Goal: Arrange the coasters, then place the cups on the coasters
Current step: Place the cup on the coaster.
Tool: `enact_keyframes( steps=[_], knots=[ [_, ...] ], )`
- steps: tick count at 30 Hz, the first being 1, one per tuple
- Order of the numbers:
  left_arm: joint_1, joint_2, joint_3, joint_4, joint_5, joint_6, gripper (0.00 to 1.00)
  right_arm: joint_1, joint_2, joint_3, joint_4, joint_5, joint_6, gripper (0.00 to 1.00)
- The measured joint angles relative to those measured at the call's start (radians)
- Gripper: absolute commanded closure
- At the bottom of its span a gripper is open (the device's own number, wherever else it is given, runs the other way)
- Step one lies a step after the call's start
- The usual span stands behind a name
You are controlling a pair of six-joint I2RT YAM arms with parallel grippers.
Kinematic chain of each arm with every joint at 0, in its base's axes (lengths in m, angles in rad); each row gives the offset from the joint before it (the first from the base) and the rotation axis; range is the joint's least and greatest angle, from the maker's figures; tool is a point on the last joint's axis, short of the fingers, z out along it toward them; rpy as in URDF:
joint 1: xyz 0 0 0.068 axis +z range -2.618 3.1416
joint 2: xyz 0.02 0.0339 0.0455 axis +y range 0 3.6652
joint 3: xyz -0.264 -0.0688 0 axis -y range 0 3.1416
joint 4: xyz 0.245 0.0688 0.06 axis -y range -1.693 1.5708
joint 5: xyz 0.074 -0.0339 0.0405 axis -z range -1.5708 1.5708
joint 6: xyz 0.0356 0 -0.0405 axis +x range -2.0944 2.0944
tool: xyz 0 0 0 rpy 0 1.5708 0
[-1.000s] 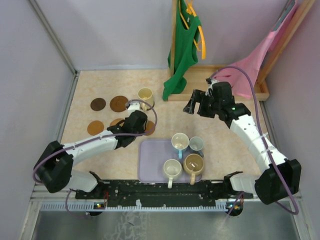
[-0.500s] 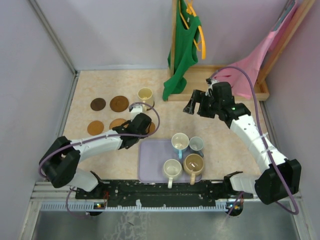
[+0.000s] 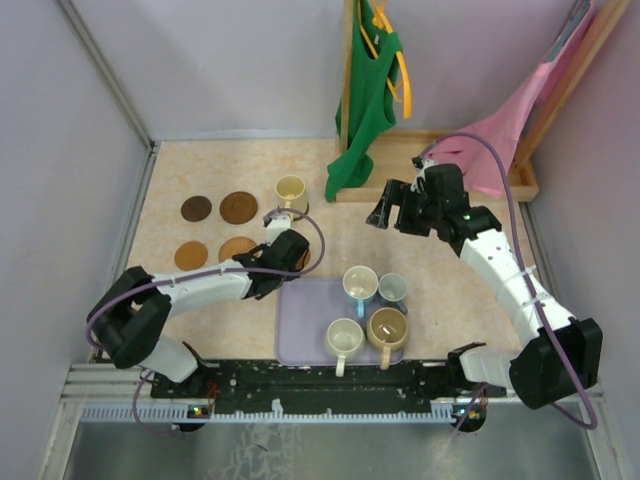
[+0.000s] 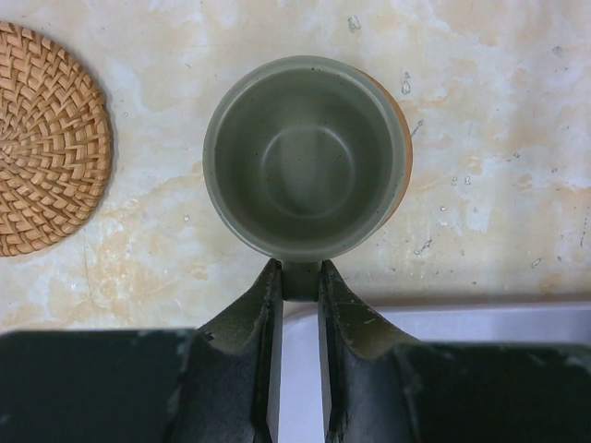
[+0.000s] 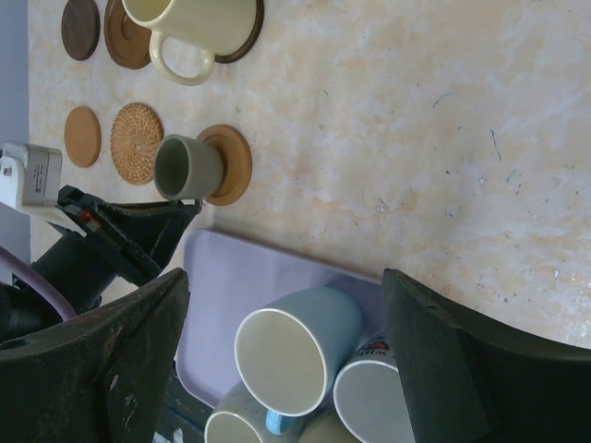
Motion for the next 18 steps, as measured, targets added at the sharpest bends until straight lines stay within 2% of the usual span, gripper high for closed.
enact_keyframes(
  steps=[18],
  knots=[
    [-0.011, 0.036, 0.029, 0.006, -0.001, -0.002, 1.00, 0.000, 0.000, -0.005, 0.001, -0.007, 0.000, 0.15]
  ],
)
